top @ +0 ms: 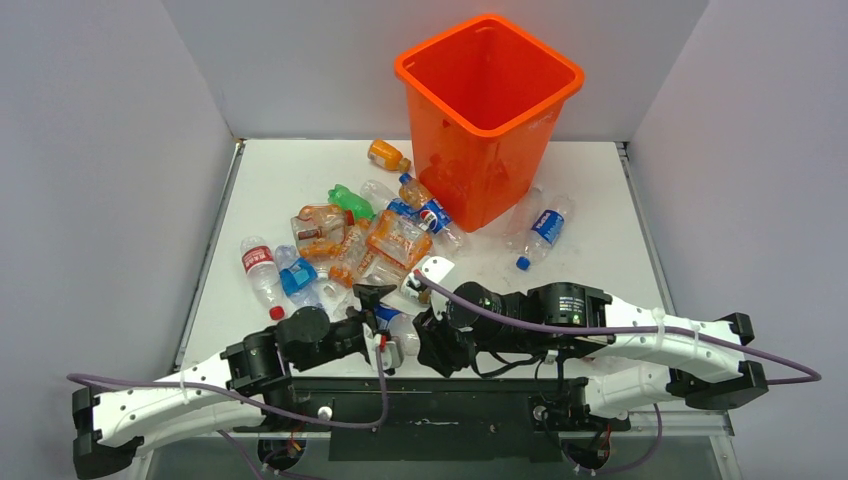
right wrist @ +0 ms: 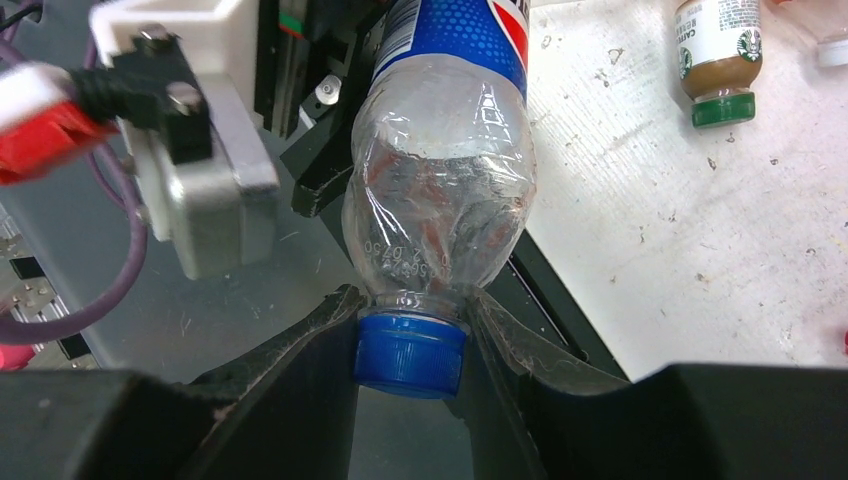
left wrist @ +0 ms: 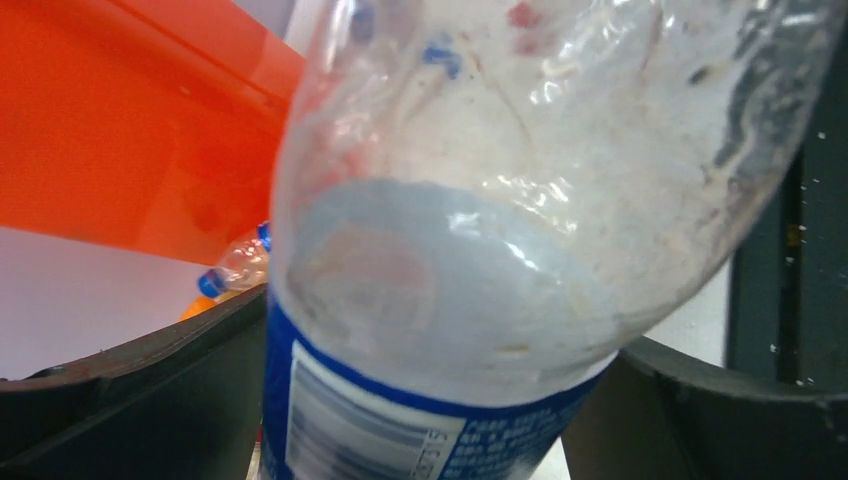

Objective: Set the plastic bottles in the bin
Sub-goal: Pick up the plastic bottle from the corner of the board.

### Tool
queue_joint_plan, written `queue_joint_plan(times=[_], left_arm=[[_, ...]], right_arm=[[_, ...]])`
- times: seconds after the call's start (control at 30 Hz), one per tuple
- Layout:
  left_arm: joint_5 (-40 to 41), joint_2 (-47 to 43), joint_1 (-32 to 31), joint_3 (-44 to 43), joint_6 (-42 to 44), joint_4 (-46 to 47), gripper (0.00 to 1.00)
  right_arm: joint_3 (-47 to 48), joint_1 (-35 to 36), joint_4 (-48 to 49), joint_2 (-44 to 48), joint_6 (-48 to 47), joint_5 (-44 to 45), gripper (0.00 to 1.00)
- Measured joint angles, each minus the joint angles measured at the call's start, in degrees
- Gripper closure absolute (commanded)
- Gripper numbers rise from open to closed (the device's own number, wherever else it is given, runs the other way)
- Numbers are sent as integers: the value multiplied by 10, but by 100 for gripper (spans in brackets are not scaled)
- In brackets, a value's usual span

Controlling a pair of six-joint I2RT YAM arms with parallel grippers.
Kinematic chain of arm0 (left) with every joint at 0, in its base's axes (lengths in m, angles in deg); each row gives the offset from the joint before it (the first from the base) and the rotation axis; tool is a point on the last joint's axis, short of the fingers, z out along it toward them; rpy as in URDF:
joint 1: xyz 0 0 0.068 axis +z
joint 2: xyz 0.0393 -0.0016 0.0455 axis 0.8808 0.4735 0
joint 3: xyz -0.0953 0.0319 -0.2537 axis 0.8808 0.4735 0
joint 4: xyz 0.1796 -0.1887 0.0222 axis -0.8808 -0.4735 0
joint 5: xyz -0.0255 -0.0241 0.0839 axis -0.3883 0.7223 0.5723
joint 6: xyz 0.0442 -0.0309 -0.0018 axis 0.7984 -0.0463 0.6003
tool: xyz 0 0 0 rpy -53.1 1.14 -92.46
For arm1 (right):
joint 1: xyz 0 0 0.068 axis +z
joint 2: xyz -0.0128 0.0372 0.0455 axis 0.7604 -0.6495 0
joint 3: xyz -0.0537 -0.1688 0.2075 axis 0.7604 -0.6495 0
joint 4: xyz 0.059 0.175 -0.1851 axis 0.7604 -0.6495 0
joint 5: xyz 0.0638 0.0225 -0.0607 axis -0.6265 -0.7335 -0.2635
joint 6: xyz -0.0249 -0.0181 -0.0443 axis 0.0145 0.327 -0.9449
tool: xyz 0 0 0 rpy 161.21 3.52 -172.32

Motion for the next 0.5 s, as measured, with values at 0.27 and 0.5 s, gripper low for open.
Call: queue_joint_plan(times=[0.27,0.5], left_arm=[[10,-88,-23,1,9,-3,4],[12,-118,-37,-121,-24,-143,4]], right_arm=[[9,2,13,17,10,10,95],[24,5,3,45,32,73,95]])
